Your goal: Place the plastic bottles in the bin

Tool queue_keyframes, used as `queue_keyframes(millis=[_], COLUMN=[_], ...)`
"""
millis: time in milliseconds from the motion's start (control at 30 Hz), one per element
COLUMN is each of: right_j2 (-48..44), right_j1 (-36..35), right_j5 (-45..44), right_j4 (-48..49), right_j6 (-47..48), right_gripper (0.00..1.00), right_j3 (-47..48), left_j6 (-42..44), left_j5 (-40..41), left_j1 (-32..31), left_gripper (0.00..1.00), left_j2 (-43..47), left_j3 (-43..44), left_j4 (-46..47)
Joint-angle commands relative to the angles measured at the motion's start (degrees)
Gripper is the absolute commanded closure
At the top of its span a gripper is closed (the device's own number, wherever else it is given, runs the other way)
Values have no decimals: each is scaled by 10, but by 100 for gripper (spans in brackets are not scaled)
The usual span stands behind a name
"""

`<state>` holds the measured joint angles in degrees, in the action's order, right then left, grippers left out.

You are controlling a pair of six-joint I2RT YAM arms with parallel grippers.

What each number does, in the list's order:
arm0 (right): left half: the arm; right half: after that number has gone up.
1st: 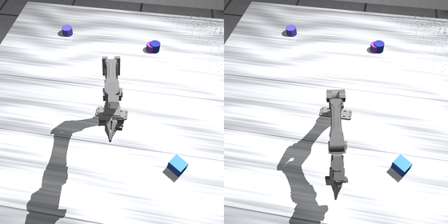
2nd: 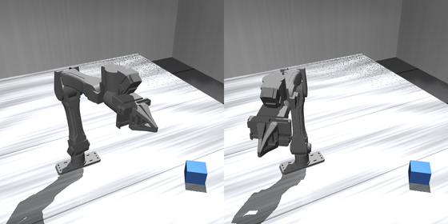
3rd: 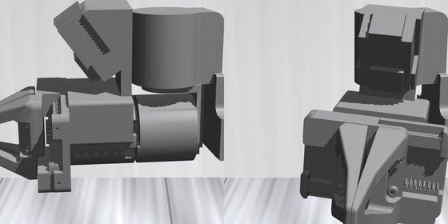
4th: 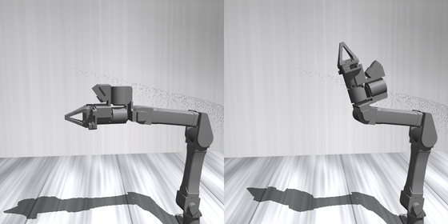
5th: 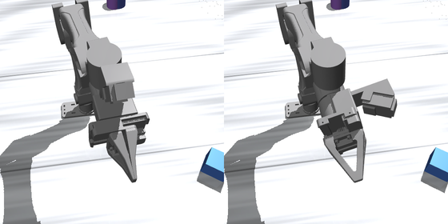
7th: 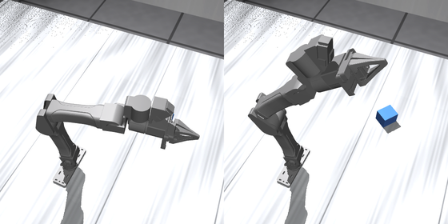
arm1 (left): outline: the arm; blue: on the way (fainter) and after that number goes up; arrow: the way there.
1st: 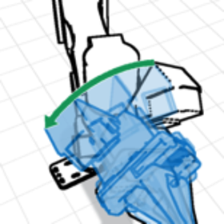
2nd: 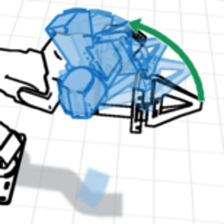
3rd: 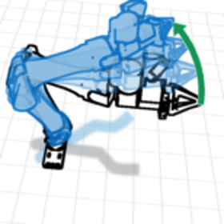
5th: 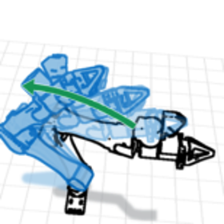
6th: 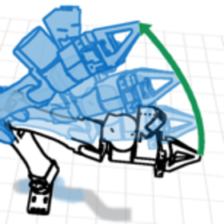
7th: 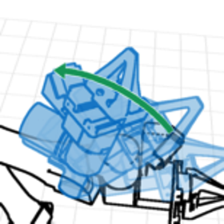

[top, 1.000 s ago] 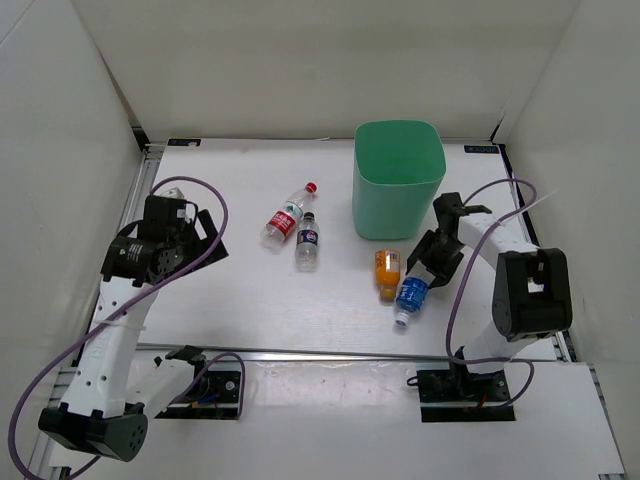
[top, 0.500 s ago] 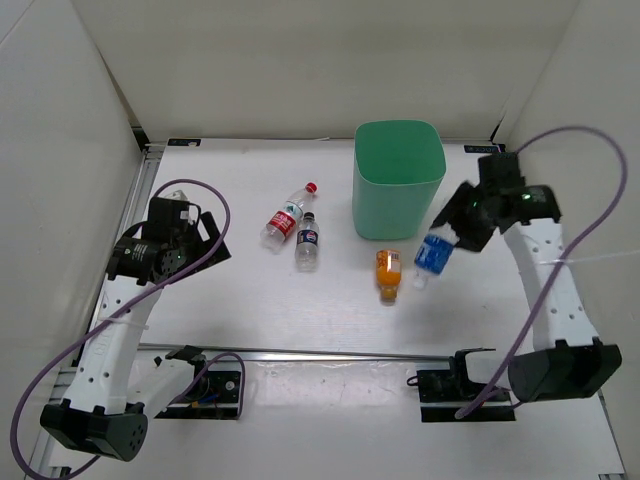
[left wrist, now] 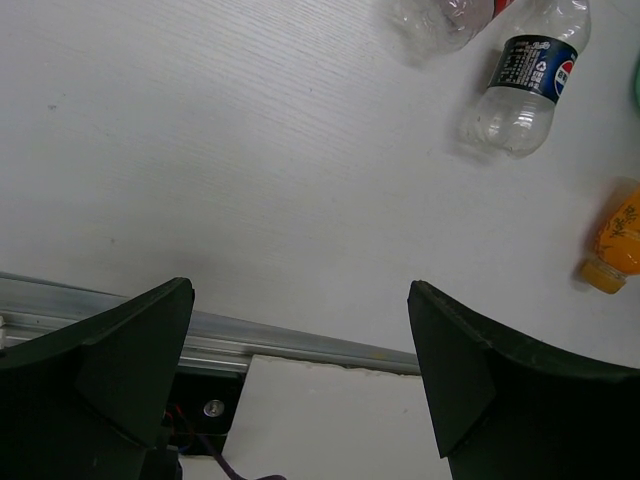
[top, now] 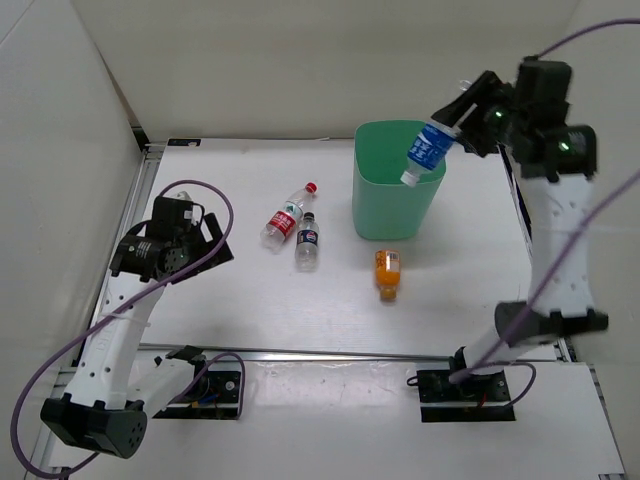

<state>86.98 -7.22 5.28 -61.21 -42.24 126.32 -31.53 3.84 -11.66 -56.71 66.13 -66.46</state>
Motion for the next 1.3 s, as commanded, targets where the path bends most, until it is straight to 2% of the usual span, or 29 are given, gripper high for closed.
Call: queue_keyframes(millis=[0, 100, 267, 367, 400, 467, 500, 567, 600, 633, 767, 833, 933, 1000, 1067, 1100, 1200, 1233, 1267], right_j2=[106, 162, 168, 187, 187, 197, 197, 203, 203, 203, 203, 167, 71, 12, -38, -58, -144, -161, -197], right_j1=[-16, -16, 4, 4, 4, 4, 4, 4, -2, -2, -2, -2, -19, -54, -95, -107, -119, -112, -93], right_j5=[17, 10, 16, 11, 10, 10, 10, 10, 10, 10, -35, -57, -48, -58, -89, -133, -195, -215, -219], right_j4=[59, 65, 117, 117, 117, 117, 117, 117, 117, 117, 92, 96, 154, 154, 114, 102, 31, 1, -38], right_j6=[6, 6, 1, 15, 22, 28, 33, 33, 38, 44, 50, 65, 101, 151, 171, 171, 123, 58, 42], right_gripper=[72, 71, 69, 64, 53, 44, 31, 16, 6, 1, 1, 1, 1, 1, 1, 1, 1, 1, 1], right_j3=[47, 120, 79, 74, 68, 63, 63, 63, 63, 63, 102, 117, 46, -22, -66, -137, -260, -327, -362], left_j6=[-2, 3, 3, 3, 3, 3, 3, 3, 3, 3, -2, 4, 11, 28, 28, 28, 22, 22, 22], left_j5=[6, 13, 39, 51, 51, 58, 58, 58, 58, 58, 51, 51, 46, 40, 34, 23, -9, -9, -9], left_j1=[-6, -6, -6, -6, -6, -6, -6, -6, -6, -6, -6, -6, -6, -6, -6, -6, -6, -6, -6], left_gripper=[1, 1, 1, 1, 1, 1, 1, 1, 1, 1, 1, 1, 1, 1, 1, 1, 1, 1, 1], left_j2=[1, 1, 1, 1, -5, -5, -5, -10, -10, -10, -30, -38, -52, -68, -86, -106, -134, -153, -160], left_j3=[22, 22, 27, 40, 46, 46, 51, 52, 52, 52, 46, 53, 68, 76, 92, 97, 121, 131, 154], left_j4=[-6, -17, -28, -34, -34, -39, -39, -39, -39, -33, -26, -20, -3, 16, 22, 22, 22, 14, 7])
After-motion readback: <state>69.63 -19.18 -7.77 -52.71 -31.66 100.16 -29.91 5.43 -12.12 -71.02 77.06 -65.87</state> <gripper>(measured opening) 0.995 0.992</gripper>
